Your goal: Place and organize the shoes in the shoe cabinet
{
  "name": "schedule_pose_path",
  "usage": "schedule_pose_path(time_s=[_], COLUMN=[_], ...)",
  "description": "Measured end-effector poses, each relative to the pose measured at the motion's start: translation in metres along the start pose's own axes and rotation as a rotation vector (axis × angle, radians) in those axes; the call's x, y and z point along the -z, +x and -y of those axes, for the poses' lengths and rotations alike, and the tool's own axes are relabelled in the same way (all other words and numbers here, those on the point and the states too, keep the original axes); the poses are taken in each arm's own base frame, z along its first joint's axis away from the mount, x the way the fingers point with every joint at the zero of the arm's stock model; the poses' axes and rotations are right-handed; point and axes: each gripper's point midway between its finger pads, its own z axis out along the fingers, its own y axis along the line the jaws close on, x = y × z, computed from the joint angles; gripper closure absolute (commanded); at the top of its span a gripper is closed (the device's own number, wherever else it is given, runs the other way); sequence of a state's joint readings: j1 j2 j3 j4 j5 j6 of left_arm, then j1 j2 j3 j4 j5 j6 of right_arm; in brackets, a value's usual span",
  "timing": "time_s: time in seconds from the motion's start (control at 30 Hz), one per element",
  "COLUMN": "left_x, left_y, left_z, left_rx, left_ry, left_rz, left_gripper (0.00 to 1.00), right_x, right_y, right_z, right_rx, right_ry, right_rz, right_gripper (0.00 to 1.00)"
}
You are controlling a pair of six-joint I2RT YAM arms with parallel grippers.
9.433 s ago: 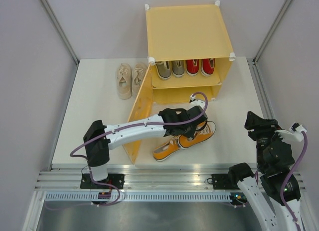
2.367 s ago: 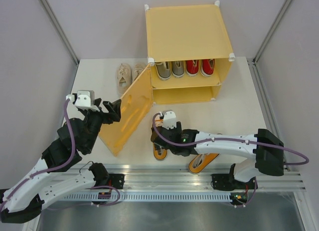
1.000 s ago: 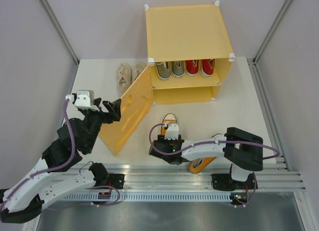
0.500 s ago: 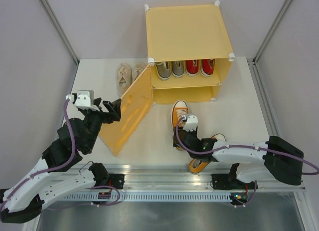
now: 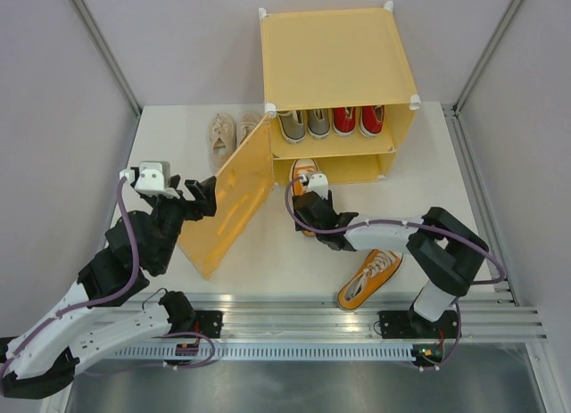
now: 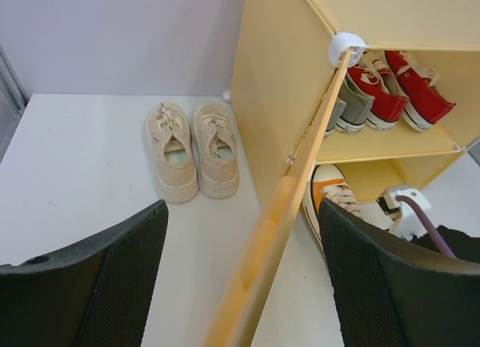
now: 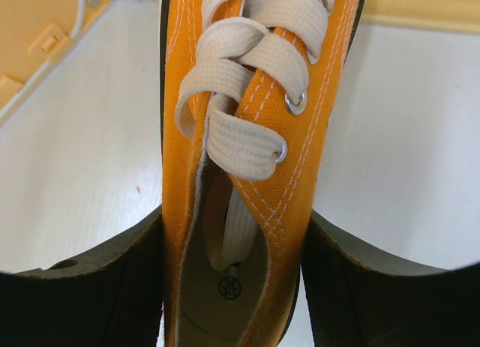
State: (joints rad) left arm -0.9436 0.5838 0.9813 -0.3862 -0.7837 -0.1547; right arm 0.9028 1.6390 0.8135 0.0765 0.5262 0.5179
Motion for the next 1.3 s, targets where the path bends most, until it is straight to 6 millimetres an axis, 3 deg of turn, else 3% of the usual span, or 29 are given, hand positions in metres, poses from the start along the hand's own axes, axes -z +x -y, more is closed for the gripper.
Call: schedule_pose_path(time_s=[0.23,0.33,0.4,0.47,0.53,0.57,0.67,0.9,1.07,1.3], left_x=[-0.001,-0.001,-0.002,-0.003,-0.003,-0.003,-0.003,-0.006,-0.006,-0.006], left_y=[0.002,0.003,0.004,0.005,0.005,0.005,0.005,0.008,0.008,0.007], left_z=[-0.001,-0.001,-0.001,0.0,0.0,0.0,0.0,0.002,0.002,0.0], left_rx=[-0.012,-0.016,-0.019,-0.022,-0.024,-0.026,-0.028,-0.039,-0.04,-0.043], left_ry=[-0.006,-0.009,-0.011,-0.012,-0.012,-0.012,-0.012,-0.014,-0.015,-0.026], left_rz=[-0.004,-0.006,-0.008,-0.01,-0.01,-0.01,-0.011,-0.021,-0.021,-0.017], left_gripper=[0.15,0.15,0.15,0.15,0.15,0.15,0.15,0.15,0.15,0.14], right_x=[-0.045,-0.064,-0.075,-0.084,-0.09,-0.091,-0.092,-0.084,-0.069,-0.033], right_y=[-0.034,-0.048,-0.053,-0.054,-0.052,-0.051,-0.049,-0.071,-0.064,-0.053], right_z=[-0.009,-0.007,-0.007,-0.01,-0.013,-0.014,-0.016,-0.019,-0.01,0.003], right_rx=[0.002,-0.004,-0.001,0.005,0.013,0.017,0.022,-0.016,-0.025,-0.057], right_ry=[-0.001,0.009,0.013,0.004,-0.006,-0.011,-0.019,-0.05,-0.054,-0.082], right_rz=[0.019,0.037,0.043,0.045,0.04,0.036,0.031,0.119,0.125,0.158], right_gripper=[0.99,0.94,0.82,0.54,0.36,0.32,0.23,0.06,0.02,0.02])
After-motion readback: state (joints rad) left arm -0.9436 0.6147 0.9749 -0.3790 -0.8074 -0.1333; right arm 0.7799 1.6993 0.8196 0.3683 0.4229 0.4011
